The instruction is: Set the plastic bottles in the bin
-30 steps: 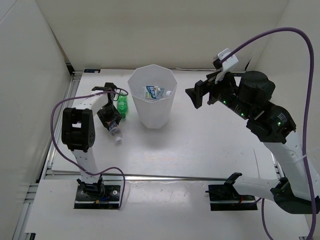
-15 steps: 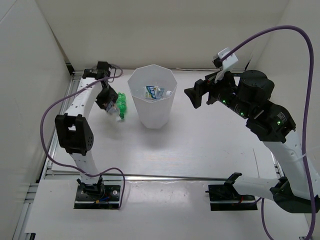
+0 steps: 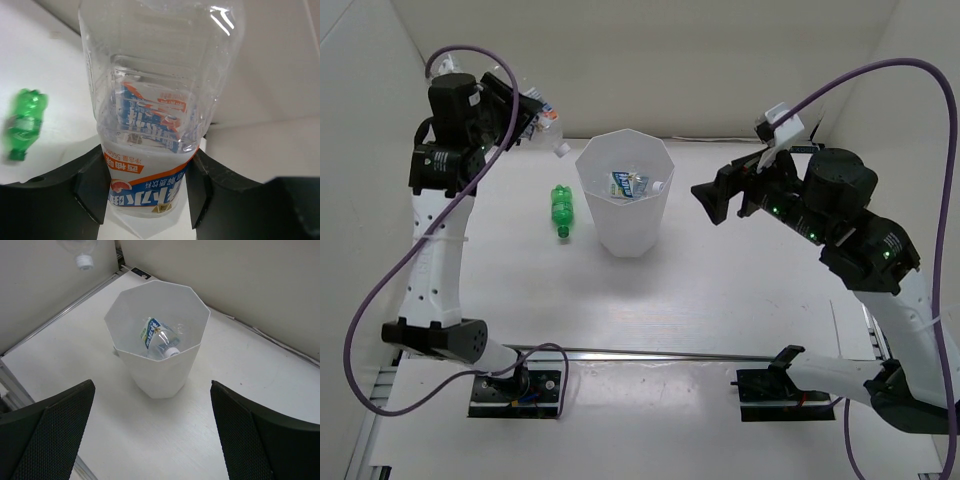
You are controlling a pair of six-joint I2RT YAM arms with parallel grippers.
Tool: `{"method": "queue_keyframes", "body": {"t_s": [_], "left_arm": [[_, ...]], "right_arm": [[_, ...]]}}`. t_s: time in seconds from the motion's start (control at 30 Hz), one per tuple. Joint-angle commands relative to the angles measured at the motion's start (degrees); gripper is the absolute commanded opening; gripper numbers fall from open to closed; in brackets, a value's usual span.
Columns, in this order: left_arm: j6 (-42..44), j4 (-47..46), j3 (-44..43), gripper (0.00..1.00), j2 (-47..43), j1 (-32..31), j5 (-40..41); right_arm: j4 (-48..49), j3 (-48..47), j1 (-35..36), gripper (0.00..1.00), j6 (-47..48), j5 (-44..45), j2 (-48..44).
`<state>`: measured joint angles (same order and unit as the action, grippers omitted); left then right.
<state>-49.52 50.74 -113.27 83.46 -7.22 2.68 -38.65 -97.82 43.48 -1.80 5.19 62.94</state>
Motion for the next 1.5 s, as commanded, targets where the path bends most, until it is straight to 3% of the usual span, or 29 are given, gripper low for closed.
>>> {"method": "queue_keyframes", "body": {"t_s": [0.0,0.17,0.33,0.6,0.8,0.87,0.97,1.07,1.47], "left_arm": [[3.0,-6.2,-2.7,0.46,5.5,-1.0,-12.3],[7.1,-6.7,-7.0,0.48,11.8,-4.3,-17.3],[12.7,-6.7,-6.4,0.51,15.9,-6.7,-16.8],[24.6,-3.1,-7.0,0.55,19.3,-15.4,-4.6],[25.6,-1.1,-4.6,0.61,19.8,-19.7,2.5],[24.4,1.6,-4.1,0.76,19.8,-20.2,6.2],[22.6,3.0,-1.6,0.84,19.0,-20.2,10.1],[22.6,3.5,-0.4,1.00,17.7,-20.2,11.6],[23.8,4.6,-10.4,1.00,14.8,-20.7,14.5]], "right_arm": [[0.5,1.4,0.0,1.00,-2.2,0.0,-2.9],[-0.1,2.0,0.0,1.00,-3.4,1.0,-5.7],[-1.9,2.5,0.0,1.00,-4.6,2.1,-7.4],[-4.0,3.1,0.0,1.00,-6.8,3.9,-10.4],[-4.5,3.6,0.0,1.00,-7.3,5.0,-11.5],[-4.5,4.1,0.0,1.00,-7.3,5.0,-11.5],[-4.5,4.1,0.0,1.00,-7.3,5.0,-11.5],[-4.5,5.2,0.0,1.00,-7.3,5.0,-12.0],[-3.4,7.6,0.0,1.00,-7.3,4.5,-12.0]]}}
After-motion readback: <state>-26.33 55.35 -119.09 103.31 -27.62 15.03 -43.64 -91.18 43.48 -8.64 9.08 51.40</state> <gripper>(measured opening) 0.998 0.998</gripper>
